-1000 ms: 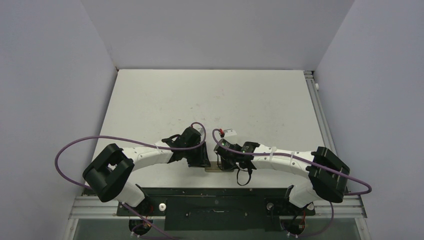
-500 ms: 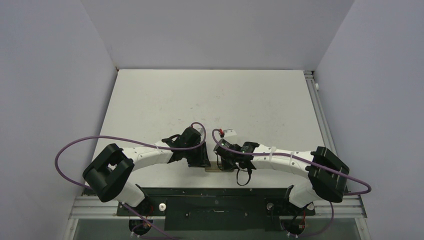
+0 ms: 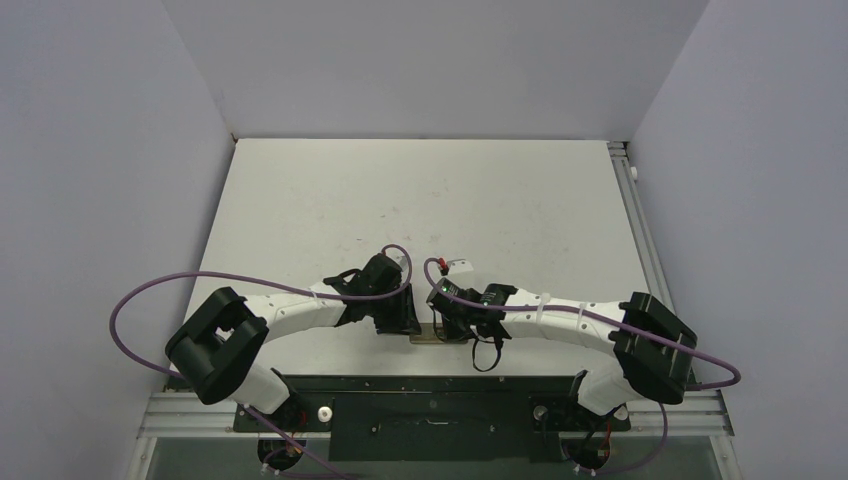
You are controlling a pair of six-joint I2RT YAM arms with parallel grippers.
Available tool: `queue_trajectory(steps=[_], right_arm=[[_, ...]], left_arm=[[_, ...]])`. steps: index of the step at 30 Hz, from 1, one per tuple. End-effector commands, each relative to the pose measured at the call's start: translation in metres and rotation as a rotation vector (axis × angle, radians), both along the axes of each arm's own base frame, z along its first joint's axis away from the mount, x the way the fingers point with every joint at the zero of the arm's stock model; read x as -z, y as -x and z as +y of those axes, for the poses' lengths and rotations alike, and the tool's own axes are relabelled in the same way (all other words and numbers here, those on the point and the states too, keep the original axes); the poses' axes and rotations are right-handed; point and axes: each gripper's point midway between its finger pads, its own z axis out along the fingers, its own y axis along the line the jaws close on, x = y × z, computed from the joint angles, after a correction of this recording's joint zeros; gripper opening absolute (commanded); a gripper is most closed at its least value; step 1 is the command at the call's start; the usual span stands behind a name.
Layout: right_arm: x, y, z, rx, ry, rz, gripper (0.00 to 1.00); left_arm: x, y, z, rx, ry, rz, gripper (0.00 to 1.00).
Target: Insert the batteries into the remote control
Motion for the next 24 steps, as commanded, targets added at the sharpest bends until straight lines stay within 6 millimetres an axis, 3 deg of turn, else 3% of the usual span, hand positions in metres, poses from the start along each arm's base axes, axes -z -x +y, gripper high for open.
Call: queue_trajectory(steps=[1,24], right_arm=[[-0.006,-0.007,0.011,0.009,-0.033,-0.026,0.22],[0.007,0.001,0.022,-0.016,-0.064,0.023,0.19]], left_arm=[[-0.006,0.002,-0.007,0.020,0.037,-0.013,0.32],[-0.007,0.002,-0.008,0.024,0.044,-0.013,0.31]])
